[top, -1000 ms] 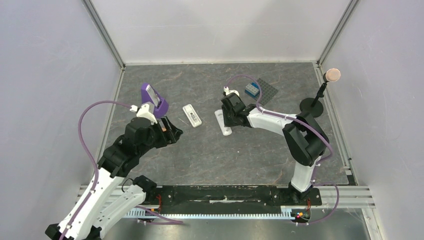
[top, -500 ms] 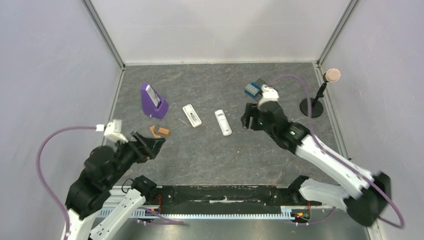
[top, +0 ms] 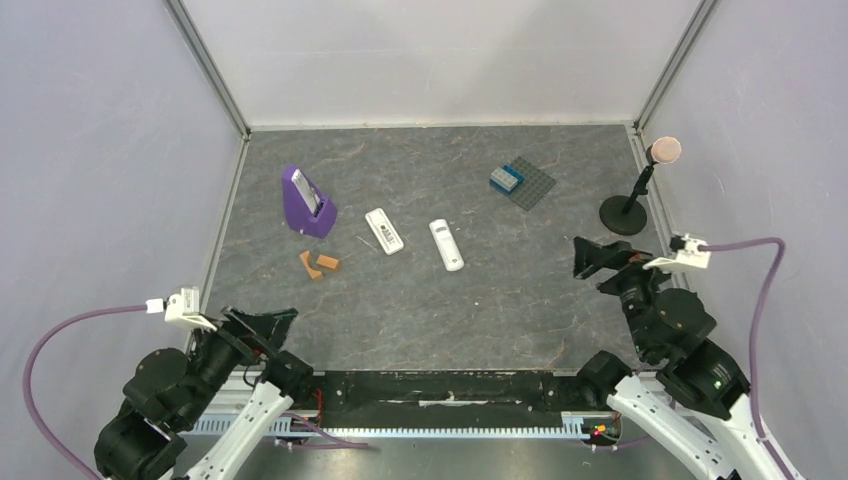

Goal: Load the batteries into the remote control

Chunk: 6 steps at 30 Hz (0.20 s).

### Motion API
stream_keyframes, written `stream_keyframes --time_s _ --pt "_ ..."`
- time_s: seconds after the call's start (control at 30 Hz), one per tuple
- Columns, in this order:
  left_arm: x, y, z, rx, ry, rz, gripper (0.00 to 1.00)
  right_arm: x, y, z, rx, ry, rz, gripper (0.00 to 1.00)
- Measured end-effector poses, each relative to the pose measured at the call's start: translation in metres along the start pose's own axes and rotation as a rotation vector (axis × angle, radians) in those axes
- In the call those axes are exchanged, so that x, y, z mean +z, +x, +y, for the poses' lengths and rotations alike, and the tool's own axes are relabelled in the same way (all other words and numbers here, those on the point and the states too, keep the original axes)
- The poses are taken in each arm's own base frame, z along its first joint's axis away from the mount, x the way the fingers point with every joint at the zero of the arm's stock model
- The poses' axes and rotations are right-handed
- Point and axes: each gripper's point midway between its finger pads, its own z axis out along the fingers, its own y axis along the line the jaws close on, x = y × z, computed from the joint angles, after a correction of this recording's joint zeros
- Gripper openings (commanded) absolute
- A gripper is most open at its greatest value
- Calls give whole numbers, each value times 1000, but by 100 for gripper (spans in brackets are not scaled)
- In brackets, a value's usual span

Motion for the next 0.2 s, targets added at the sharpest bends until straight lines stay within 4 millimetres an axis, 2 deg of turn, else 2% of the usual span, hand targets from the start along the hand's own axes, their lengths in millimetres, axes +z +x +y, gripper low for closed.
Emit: stream_keyframes --time_s 0.2 --pt "-7 -2 5 0 -15 -17 81 -18 -33 -24 32 92 -106 98"
